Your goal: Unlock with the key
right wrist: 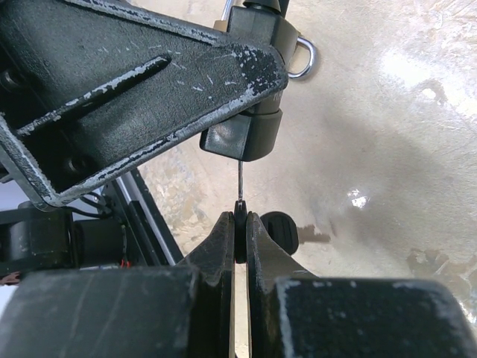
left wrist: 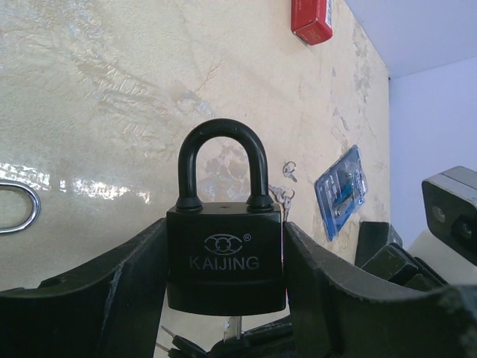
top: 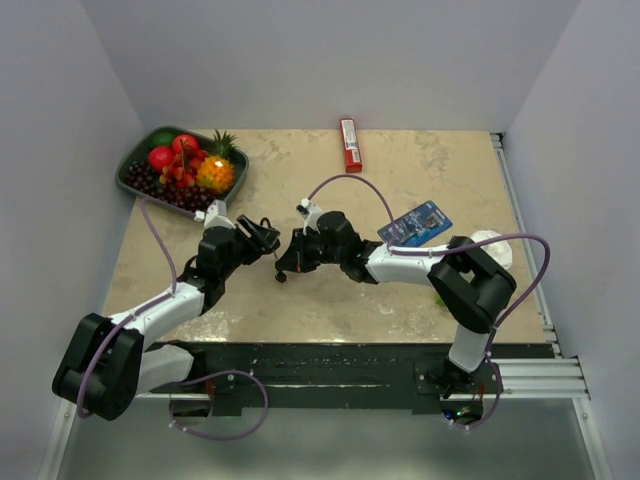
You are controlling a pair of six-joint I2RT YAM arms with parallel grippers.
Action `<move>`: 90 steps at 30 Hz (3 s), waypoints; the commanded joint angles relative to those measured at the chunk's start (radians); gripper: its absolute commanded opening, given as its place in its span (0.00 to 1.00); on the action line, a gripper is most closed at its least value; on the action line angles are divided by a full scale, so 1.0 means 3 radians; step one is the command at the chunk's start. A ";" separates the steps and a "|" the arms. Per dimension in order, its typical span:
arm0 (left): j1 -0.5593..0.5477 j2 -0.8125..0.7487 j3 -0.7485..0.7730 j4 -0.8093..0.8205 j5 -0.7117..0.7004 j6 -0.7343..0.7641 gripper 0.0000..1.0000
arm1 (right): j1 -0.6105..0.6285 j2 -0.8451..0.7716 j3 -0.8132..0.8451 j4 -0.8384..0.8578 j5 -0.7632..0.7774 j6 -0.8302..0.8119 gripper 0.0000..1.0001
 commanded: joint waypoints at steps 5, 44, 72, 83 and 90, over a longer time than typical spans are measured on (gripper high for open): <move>-0.0158 -0.0107 0.0125 0.0294 0.0102 -0.0086 0.00 | -0.0124 0.0071 0.0282 0.0078 0.0688 -0.0136 0.00; 0.0082 0.0895 0.1112 -0.0417 0.1543 0.0221 0.00 | 0.0035 -0.0553 -0.0341 -0.0372 0.0622 -0.0234 0.00; 0.0302 0.1305 0.1342 -0.0519 0.2142 0.0262 0.00 | 0.0055 -0.0707 -0.0341 -0.0654 0.0863 -0.0484 0.00; 0.0302 0.1310 0.1378 -0.0754 0.2193 0.0441 0.00 | 0.0055 -0.0620 -0.0219 -0.0664 0.0756 -0.0566 0.00; 0.0297 0.1320 0.1368 -0.0739 0.2208 0.0436 0.00 | 0.0050 -0.0564 -0.0167 -0.0659 0.0710 -0.0587 0.00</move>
